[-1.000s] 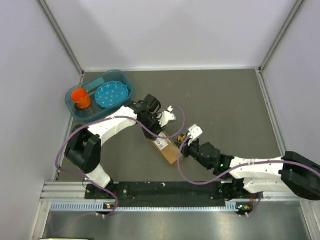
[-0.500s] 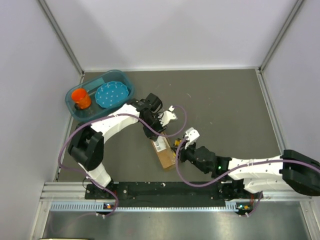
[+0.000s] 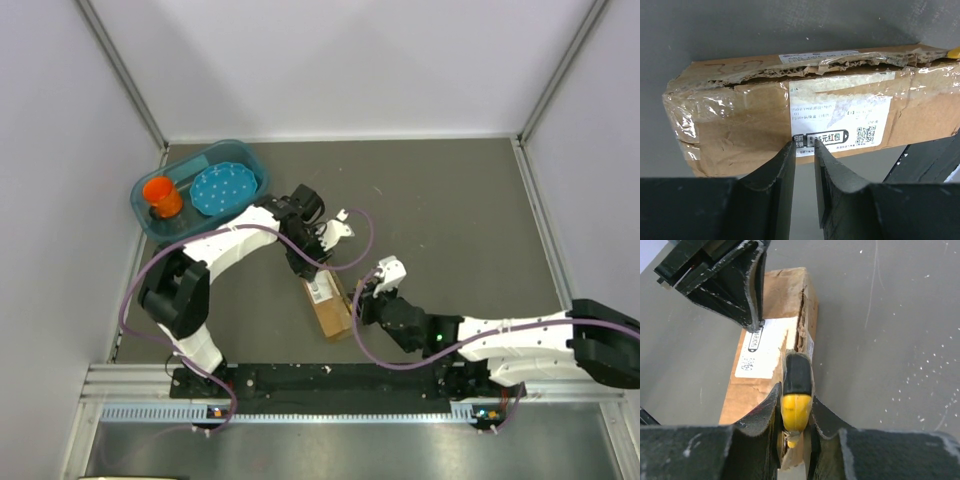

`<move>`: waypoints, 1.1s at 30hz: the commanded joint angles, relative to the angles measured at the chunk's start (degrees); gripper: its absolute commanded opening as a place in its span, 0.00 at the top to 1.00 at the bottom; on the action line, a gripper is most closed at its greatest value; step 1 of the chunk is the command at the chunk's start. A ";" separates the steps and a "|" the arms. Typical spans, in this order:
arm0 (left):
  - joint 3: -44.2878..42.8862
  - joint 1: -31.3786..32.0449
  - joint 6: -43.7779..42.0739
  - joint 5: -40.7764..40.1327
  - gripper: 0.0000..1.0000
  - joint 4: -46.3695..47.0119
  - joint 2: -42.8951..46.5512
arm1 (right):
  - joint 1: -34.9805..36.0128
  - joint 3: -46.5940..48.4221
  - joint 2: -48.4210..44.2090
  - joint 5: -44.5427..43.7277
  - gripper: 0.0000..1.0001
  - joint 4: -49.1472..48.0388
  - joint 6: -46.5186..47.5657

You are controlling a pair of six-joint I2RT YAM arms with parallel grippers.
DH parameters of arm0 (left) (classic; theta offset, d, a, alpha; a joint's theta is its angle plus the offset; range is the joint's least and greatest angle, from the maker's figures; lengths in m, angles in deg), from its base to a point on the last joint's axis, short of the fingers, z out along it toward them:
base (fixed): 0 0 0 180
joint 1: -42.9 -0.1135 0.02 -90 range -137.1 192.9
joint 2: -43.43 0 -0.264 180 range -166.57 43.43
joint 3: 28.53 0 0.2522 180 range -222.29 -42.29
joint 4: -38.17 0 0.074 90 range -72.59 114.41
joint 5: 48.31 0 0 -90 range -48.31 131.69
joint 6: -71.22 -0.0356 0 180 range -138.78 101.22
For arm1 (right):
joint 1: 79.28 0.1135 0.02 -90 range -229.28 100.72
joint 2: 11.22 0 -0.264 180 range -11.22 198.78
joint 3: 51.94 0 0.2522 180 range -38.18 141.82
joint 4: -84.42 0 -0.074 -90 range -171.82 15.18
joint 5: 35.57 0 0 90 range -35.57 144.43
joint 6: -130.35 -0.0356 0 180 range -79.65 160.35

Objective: Unpack the express box
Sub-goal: Cut the express box at the center of the board.

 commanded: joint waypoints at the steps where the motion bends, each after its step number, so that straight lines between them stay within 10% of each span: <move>1: 3.59 0.02 -1.54 -2.42 0.72 -1.39 -1.60 | 1.75 -7.42 -4.27 0.05 1.00 4.82 1.98; 10: 3.33 0.02 -0.93 -2.60 0.74 -0.96 -2.75 | 0.70 -2.77 -7.19 -0.83 1.00 -2.37 17.55; 33: 7.99 0.02 -5.67 -3.31 0.74 1.24 -0.29 | -5.90 -3.39 -1.39 -5.40 1.00 14.85 -4.60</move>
